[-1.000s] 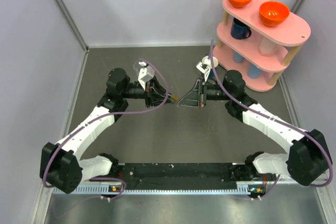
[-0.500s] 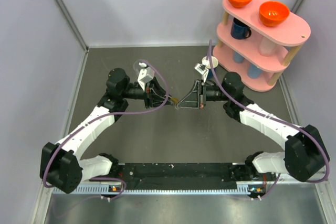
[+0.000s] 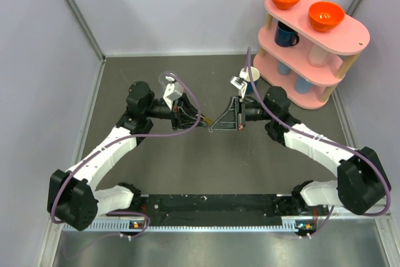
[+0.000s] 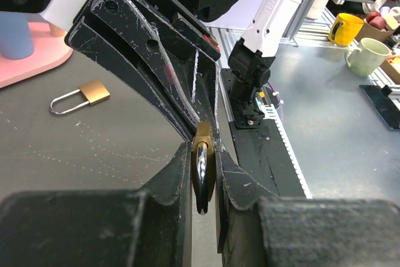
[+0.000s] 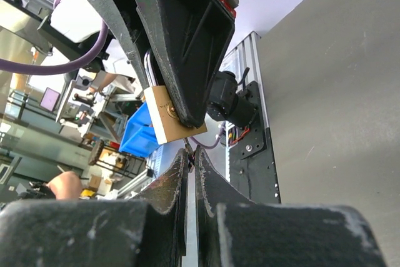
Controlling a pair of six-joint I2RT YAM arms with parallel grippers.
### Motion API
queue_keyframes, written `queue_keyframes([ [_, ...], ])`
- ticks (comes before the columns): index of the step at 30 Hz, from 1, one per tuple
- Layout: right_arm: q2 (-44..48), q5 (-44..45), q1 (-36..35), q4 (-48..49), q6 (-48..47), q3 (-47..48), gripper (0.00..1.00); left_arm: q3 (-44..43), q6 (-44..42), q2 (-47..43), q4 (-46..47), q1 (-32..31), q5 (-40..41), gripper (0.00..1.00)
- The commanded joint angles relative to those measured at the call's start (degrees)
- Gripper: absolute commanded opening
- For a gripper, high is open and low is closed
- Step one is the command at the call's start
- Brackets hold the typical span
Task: Unlock with the key
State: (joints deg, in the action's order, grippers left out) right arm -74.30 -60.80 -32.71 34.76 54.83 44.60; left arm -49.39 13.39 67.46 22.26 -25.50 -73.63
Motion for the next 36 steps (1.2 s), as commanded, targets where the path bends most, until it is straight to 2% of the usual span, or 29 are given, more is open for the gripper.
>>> queue_keyframes([
  [1,0.04,5.6,-0.95,5.05,0.37,0.22,0.0,0.43,-1.43,-1.9,1.56,-2.63,-3.98,0.0],
  [7,-1.98,3.58,-0.95,9.27,4.23,0.23,0.0,0.52,-5.03,-1.63,1.47,-4.03,-7.23,0.0],
  [11,-3.13,3.05,-0.95,9.45,4.93,0.4,0.0,-0.01,-8.72,-2.33,-2.3,-4.12,-7.58,0.0],
  [14,-4.09,2.18,-0.95,10.23,6.07,0.66,0.0,-0.89,-15.12,-2.86,-9.23,-4.56,-7.85,0.0],
  [19,-5.94,0.86,-0.95,11.83,8.02,1.28,0.0,-0.89,-16.12,-3.21,-9.69,-5.0,-7.85,0.0],
  [21,-4.9,1.55,-1.04,8.33,3.47,1.98,0.0,-1.06,-15.24,-3.04,-9.69,-5.0,-6.71,0.0],
  [22,-4.1,2.6,-1.04,1.86,0.92,2.5,0.0,-1.06,-14.8,-3.04,-9.69,-5.0,-4.62,0.0],
  [23,-3.23,4.44,-1.13,-1.51,-5.72,3.12,0.0,-1.06,-14.27,-2.95,-9.69,-5.0,-3.47,0.0],
  [25,-0.85,6.03,-0.95,-8.19,-12.26,5.4,0.0,-0.63,-13.48,-2.77,-8.82,-4.83,-0.58,0.0],
  [26,-0.23,8.13,-0.95,-14.66,-19.25,7.15,0.05,-0.19,-10.52,-2.6,-6.29,-4.74,0.84,0.0],
  [28,2.13,10.77,-1.04,-20.77,-26.14,8.31,0.1,1.3,-3.92,-2.51,-1.72,-3.95,4.52,0.0],
  [29,3.1,13.66,-0.95,-25.31,-33.05,9.01,0.16,1.74,-1.55,-2.25,2.66,-3.6,5.94,0.0],
  [31,5.29,17.53,-0.95,-28.95,-42.55,9.63,0.25,2.8,4.44,-2.07,6.2,-2.37,8.22,0.0],
  [32,6.09,18.34,-0.95,-31.83,-45.4,9.8,0.34,2.89,6.89,-1.9,8.13,-2.02,10.15,0.0],
  [34,8.19,19.92,-0.95,-33.87,-52.15,9.81,0.42,3.15,8.4,-1.9,9.11,-1.14,12.0,0.0],
  [35,8.73,20.27,-0.95,-34.41,-54.02,9.63,0.5,3.16,9.71,-1.9,9.46,-0.87,13.58,0.0],
  [36,9.35,20.45,-1.04,-34.59,-54.73,9.46,0.53,3.5,10.6,-1.9,9.9,-0.35,14.55,0.0],
])
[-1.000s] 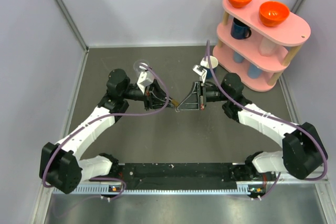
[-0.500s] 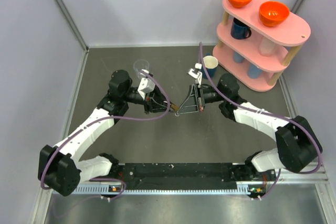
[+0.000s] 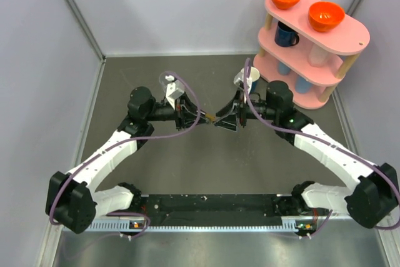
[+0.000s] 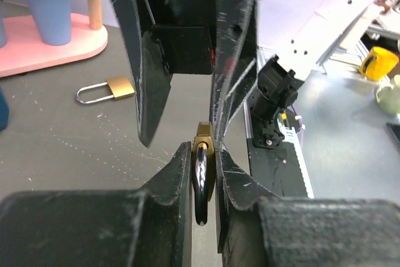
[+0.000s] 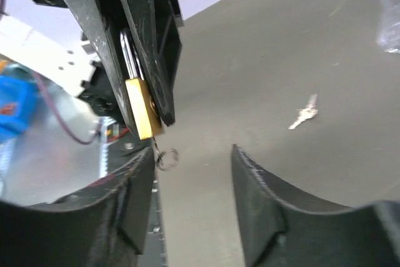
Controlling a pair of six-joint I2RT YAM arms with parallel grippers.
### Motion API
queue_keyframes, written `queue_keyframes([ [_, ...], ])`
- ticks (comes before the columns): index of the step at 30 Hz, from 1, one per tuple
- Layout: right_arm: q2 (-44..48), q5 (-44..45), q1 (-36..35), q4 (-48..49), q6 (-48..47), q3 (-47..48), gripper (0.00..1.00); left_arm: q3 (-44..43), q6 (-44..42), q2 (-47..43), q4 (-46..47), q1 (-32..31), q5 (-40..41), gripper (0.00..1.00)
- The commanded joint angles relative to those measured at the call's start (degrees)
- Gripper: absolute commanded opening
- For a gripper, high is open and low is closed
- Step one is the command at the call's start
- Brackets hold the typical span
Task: Unlock with the key
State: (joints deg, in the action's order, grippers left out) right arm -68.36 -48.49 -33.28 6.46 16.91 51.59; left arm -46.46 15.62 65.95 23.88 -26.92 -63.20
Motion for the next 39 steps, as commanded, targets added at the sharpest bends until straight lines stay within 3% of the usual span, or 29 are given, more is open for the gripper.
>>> queue_keyframes([
  [1,3.84,8.5,-0.56,-7.15,-20.56,2.46,0.57,0.66,9.25,-0.3,8.38,1.25,5.09,0.0],
  [4,4.81,8.85,-0.65,-9.09,-24.97,2.28,0.66,1.1,11.89,-0.21,8.29,1.78,8.61,0.0],
  [9,5.87,13.59,-2.75,-9.62,-30.79,1.32,0.68,1.63,14.09,0.14,6.71,2.13,13.44,0.0],
  [14,5.43,22.37,-9.15,-9.28,-37.2,0.97,0.73,2.86,16.8,1.45,5.92,2.13,17.05,0.0],
  [19,3.59,35.37,-14.09,-5.33,-41.51,0.96,0.76,3.65,17.96,3.04,6.71,2.04,17.58,0.0],
  [25,2.71,40.83,-16.56,-0.75,-41.96,0.0,0.76,4.53,17.69,4.44,7.32,1.61,17.32,0.0],
  [39,0.6,39.18,-17.96,-0.22,-43.63,-1.06,0.73,3.13,18.31,6.12,7.32,-0.24,15.47,0.0],
])
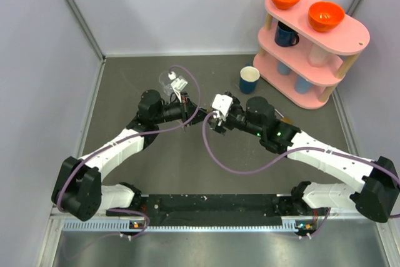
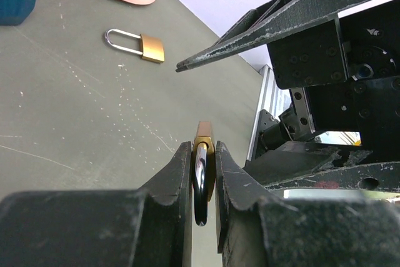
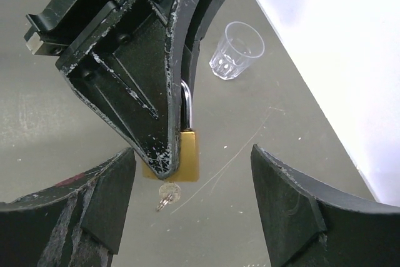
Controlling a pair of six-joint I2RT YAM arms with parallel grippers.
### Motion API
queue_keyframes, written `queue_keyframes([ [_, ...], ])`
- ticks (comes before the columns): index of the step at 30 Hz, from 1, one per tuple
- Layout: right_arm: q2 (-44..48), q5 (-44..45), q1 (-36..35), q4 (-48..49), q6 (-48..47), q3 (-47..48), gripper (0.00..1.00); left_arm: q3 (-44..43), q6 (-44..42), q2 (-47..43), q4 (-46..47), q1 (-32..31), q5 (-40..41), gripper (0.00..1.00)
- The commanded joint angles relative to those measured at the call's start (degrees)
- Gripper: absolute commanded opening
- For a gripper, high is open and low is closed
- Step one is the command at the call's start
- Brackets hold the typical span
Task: Unlock with the key
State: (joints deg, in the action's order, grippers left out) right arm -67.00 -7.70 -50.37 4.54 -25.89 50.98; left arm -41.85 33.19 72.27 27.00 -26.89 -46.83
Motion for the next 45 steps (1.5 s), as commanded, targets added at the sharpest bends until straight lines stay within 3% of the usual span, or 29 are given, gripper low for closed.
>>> queue_keyframes([
  [1,-0.85,-1.87,-0.87,1.36,-0.83,-0.27,0.73,-1.48,0.65,-0.29,4.11,-0.26,-1.07,0.0],
  [26,-3.48,2.78,-2.98,3.37,-3.99,-0.88,0.54,-2.28,1.35,0.5,4.29,-1.49,-2.57,0.0],
  [29,-3.4,2.7,-3.07,3.29,-4.17,-1.06,0.43,-2.45,1.44,0.85,4.28,-1.67,-2.83,0.0],
  [33,-3.14,1.47,-3.07,3.11,-4.61,-1.32,0.16,-2.63,1.44,1.12,4.37,-1.76,-2.92,0.0],
  [35,-2.87,1.38,-3.07,3.11,-4.52,-1.41,0.12,-2.54,1.18,0.94,4.55,-1.76,-3.01,0.0],
  [41,-2.08,1.46,-3.16,3.29,-3.82,-1.32,0.0,-2.45,0.82,0.33,4.72,-1.76,-3.27,0.2],
  [45,-1.55,2.08,-3.07,3.29,-3.64,-1.23,0.0,-2.54,-0.23,-0.46,4.29,-1.58,-3.44,0.3],
])
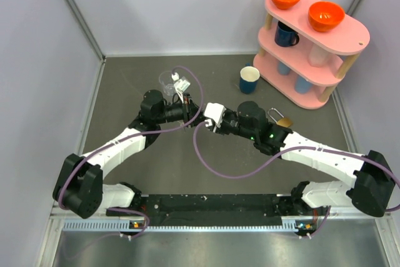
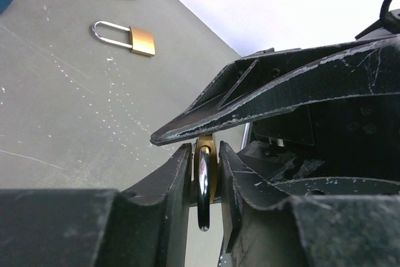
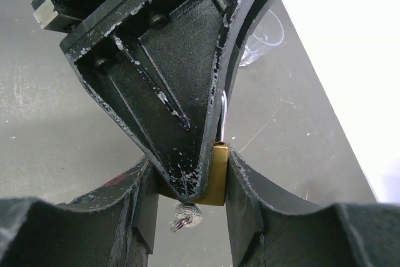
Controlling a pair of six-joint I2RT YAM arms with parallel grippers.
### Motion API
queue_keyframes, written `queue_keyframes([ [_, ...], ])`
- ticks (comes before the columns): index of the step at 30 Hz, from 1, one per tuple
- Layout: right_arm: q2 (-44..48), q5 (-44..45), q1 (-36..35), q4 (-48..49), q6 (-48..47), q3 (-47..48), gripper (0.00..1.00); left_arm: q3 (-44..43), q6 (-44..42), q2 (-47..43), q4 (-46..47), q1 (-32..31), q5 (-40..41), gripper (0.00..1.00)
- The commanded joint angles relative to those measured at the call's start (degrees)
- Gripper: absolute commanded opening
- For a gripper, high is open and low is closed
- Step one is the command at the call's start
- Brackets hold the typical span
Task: Unlock with the key
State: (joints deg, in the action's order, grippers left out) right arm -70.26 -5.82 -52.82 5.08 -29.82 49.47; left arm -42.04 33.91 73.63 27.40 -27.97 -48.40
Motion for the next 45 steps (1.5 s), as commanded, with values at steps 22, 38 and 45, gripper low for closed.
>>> queue_keyframes([
  [22,5.31,2.22,0.26,4.15,0.91,-0.87,0.0,-3.22,-5.7,-5.69,-0.77,3.97,-0.64,0.42],
  [38,4.25,2.66,0.52,-1.2,0.73,2.11,0.33,-3.31,-7.72,-5.77,-0.59,4.06,-0.38,0.0],
  [45,7.76,-2.34,4.56,-7.1,4.24,5.11,0.79,-3.4,-9.13,-6.04,-1.64,4.15,1.64,0.0],
])
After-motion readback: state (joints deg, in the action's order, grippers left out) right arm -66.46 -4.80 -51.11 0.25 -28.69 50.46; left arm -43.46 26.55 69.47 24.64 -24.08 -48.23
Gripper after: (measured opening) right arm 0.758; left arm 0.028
